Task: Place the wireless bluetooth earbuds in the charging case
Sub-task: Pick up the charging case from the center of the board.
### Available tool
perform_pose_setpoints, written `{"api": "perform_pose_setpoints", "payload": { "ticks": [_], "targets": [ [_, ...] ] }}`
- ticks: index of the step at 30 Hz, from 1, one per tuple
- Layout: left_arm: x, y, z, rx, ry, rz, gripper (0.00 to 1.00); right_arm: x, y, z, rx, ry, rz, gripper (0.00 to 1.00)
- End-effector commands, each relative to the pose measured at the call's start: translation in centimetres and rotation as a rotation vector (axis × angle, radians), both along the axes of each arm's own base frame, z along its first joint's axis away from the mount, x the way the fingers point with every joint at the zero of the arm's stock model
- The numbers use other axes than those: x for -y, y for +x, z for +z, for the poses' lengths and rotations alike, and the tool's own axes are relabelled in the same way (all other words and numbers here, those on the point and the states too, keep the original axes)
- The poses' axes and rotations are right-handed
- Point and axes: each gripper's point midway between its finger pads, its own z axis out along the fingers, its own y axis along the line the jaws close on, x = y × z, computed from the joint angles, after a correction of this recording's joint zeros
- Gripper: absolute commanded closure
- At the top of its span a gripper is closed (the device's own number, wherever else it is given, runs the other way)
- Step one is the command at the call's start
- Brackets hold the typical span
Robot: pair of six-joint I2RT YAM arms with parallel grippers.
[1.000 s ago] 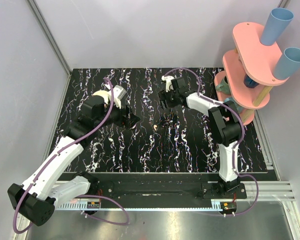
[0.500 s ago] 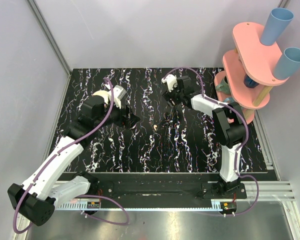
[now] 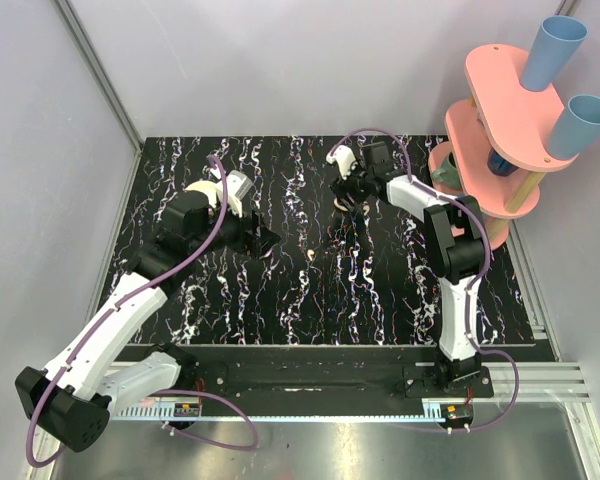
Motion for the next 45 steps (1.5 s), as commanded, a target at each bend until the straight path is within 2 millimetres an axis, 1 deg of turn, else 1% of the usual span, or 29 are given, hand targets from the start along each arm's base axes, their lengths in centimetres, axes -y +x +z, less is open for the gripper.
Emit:
{"api": "perform_pose_setpoints", "payload": {
  "ticks": [1,9,12,14,18,23,28,32,34,40,42,45],
  "targets": [
    [0.2,0.6,1.3,0.053,-0.022,0.003,0.22,-1.1,-0.7,0.2,-0.055,-0.002,0.094,0.26],
    [0.3,0.6,1.2,0.053,-0.02,0.002,0.22,-1.0,-1.2,-0.2,-0.099,-0.006,0.084,0.26],
    [0.2,0.7,1.3,0.054,-0.02,0.004,0.22,-1.0,-1.0,-0.5,-0.122,-0.014,0.068,0.26],
    [0.2,0.6,1.3,0.056,-0.02,0.005,0.21,-0.9,-0.4,-0.6,-0.125,-0.022,0.049,0.26],
    [0.2,0.6,1.2,0.054,-0.019,0.006,0.21,-0.8,-0.3,-1.0,-0.15,-0.03,0.04,0.27],
    [0.2,0.7,1.3,0.057,-0.017,0.005,0.21,-0.8,-0.1,-1.0,-0.153,-0.032,0.03,0.27],
    [0.2,0.7,1.1,0.053,-0.015,0.005,0.21,0.4,-0.3,-2.3,-0.18,-0.091,0.001,0.28],
    [0.3,0.7,1.2,0.054,-0.018,0.004,0.21,0.5,0.0,-2.4,-0.174,-0.101,-0.003,0.28],
    [0.2,0.7,1.1,0.052,-0.016,0.004,0.21,0.5,0.1,-2.5,-0.176,-0.104,-0.003,0.31],
    [0.3,0.7,1.0,0.049,-0.016,0.005,0.21,0.5,0.3,-2.4,-0.16,-0.11,0.014,0.33],
    [0.3,0.7,1.0,0.049,-0.017,0.002,0.21,0.4,0.4,-2.5,-0.162,-0.11,0.023,0.37],
    [0.2,0.7,1.1,0.052,-0.018,0.006,0.21,0.3,0.4,-2.6,-0.162,-0.112,0.029,0.37]
  ]
}}
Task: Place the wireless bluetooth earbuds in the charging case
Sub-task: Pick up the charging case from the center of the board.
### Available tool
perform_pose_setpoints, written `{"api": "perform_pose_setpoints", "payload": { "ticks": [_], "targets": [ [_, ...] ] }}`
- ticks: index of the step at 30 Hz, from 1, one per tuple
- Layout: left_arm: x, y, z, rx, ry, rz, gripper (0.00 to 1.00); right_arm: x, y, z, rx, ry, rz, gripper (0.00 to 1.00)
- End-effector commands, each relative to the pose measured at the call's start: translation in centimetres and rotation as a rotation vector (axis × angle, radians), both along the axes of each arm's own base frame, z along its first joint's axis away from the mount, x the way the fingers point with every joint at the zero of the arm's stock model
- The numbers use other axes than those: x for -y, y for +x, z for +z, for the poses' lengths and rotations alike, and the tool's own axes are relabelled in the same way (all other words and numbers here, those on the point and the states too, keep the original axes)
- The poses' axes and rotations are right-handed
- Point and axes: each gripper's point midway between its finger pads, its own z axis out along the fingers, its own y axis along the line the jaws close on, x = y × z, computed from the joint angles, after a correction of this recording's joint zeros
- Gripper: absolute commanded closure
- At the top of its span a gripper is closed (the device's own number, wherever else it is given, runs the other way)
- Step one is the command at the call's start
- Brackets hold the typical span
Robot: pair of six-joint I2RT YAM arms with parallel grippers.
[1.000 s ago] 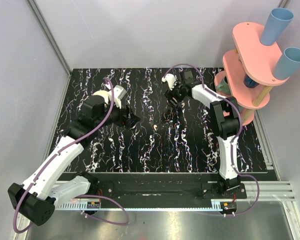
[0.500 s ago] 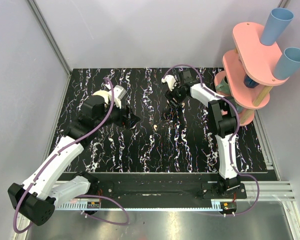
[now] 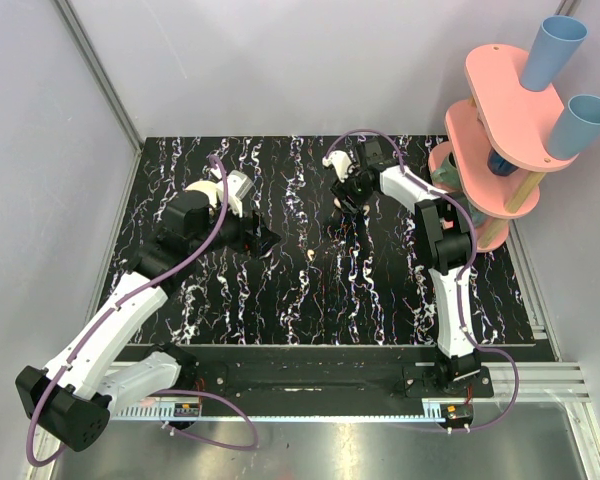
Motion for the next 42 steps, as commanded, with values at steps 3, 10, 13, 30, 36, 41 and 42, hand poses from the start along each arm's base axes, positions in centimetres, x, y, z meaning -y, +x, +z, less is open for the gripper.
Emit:
{"api": "perform_pose_setpoints", "payload": {
  "ticks": [3,10,13,30,36,41,42],
  "targets": [
    [0.3,0.6,1.1,0.051,-0.021,0.001,0.21,-0.5,1.4,1.1,0.048,0.0,0.025,0.37],
    [0.2,0.5,1.3,0.057,-0.024,0.001,0.21,-0.3,1.2,0.7,0.034,-0.012,0.025,0.39],
    [0.3,0.5,1.3,0.057,-0.026,0.001,0.21,0.1,1.2,0.2,0.026,-0.033,0.025,0.4],
    [0.2,0.6,1.1,0.05,-0.027,0.014,0.21,-1.2,1.0,2.9,0.111,0.051,0.061,0.73],
    [0.1,0.7,1.0,0.044,-0.03,0.028,0.19,-3.0,-0.5,10.0,0.313,0.218,0.062,0.81],
    [0.6,0.9,1.7,0.042,-0.071,0.021,0.13,-6.5,-7.4,16.8,0.516,0.199,0.235,0.78],
    [0.8,1.0,1.7,0.037,-0.076,0.021,0.11,-6.9,-8.4,17.8,0.548,0.217,0.25,0.78]
  ]
}}
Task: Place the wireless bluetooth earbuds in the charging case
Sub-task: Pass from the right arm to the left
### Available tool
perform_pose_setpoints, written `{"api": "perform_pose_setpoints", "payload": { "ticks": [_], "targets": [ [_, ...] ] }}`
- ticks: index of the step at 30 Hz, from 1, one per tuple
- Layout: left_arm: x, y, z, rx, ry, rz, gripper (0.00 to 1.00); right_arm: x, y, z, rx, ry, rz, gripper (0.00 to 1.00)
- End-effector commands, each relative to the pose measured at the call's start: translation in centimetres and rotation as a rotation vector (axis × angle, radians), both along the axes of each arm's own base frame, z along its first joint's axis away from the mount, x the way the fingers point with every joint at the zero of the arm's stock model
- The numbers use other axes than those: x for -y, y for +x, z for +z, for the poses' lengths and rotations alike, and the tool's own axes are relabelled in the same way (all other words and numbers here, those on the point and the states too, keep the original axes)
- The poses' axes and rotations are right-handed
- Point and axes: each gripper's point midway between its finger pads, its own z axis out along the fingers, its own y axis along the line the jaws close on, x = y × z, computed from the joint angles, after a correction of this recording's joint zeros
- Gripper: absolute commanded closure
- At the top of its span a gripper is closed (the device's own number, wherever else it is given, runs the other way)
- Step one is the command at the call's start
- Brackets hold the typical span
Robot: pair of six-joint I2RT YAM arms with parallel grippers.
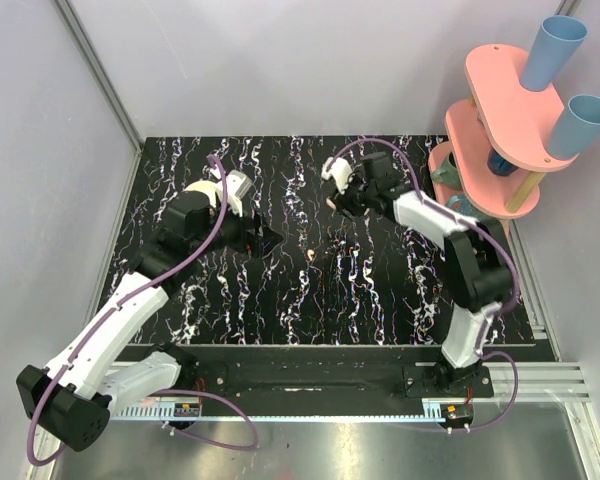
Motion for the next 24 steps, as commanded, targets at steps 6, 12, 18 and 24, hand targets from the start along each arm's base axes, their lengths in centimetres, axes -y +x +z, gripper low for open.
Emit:
{"api": "perform_pose_setpoints", "payload": {
  "ticks": [6,12,18,24],
  "targets": [
    [1.7,0.8,3.2,0.05,-0.119,-0.021,0.05,-7.4,-11.6,17.0,0.562,0.172,0.268,0.79],
    [3.0,0.9,4.6,0.05,-0.215,-0.056,0.01,-7.7,-16.6,19.0,0.714,0.192,0.327,0.8],
    [4.7,0.3,5.6,0.03,-0.293,-0.145,0.02,-8.0,-18.4,19.4,0.773,0.188,0.351,0.81],
    [5.3,-0.2,4.6,-0.025,-0.298,-0.183,0.05,-8.6,-18.3,20.9,0.873,0.231,0.312,0.82]
  ]
}}
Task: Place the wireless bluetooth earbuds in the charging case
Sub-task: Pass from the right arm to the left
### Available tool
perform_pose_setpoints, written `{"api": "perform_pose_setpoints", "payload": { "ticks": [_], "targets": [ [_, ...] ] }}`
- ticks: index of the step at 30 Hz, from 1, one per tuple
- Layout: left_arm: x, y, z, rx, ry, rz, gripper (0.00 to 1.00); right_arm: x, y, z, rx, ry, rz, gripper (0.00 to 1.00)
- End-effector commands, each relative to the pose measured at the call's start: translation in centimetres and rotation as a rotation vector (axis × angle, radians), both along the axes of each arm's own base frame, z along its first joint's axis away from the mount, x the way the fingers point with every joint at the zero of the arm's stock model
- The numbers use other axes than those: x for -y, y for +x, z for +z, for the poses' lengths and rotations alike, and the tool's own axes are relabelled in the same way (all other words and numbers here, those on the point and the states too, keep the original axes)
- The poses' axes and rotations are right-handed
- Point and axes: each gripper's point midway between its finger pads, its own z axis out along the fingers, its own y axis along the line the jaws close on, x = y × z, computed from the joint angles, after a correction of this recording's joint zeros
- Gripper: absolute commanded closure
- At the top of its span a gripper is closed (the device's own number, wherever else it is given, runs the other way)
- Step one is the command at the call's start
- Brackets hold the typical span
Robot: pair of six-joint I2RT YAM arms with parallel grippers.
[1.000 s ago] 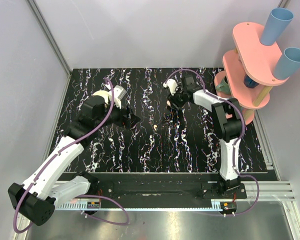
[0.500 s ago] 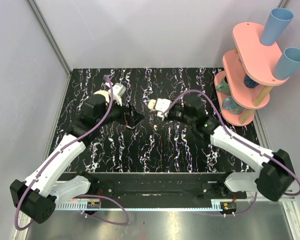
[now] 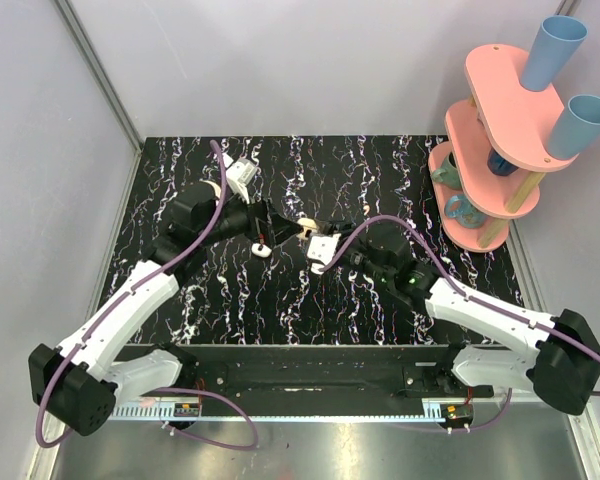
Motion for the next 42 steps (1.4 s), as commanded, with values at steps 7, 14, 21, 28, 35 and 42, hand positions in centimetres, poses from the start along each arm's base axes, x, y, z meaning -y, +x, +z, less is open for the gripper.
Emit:
{"api": "perform_pose_setpoints", "payload": {
  "ticks": [7,14,21,28,35,42],
  "targets": [
    [1.8,-1.1,0.6,-0.008,-0.055,-0.099,0.12,-0.9,0.5,4.7,0.198,0.133,-0.047,0.82],
    [2.3,-1.3,0.6,0.026,-0.101,-0.121,0.25,-1.4,0.0,5.1,0.204,0.144,-0.023,0.82],
    [2.3,-1.4,1.7,0.115,-0.179,-0.12,0.33,-1.6,-0.4,5.5,0.204,0.155,-0.007,0.82],
    [1.7,-1.4,2.4,0.177,-0.187,-0.089,0.38,-1.8,-0.4,5.3,0.2,0.15,-0.002,0.82],
    [1.6,-1.6,2.3,0.181,-0.189,-0.089,0.39,-1.8,-0.5,5.4,0.199,0.152,0.003,0.82],
    [1.7,-1.3,1.2,0.138,-0.146,-0.087,0.44,-1.8,-0.5,5.4,0.211,0.148,0.001,0.82]
  ]
}}
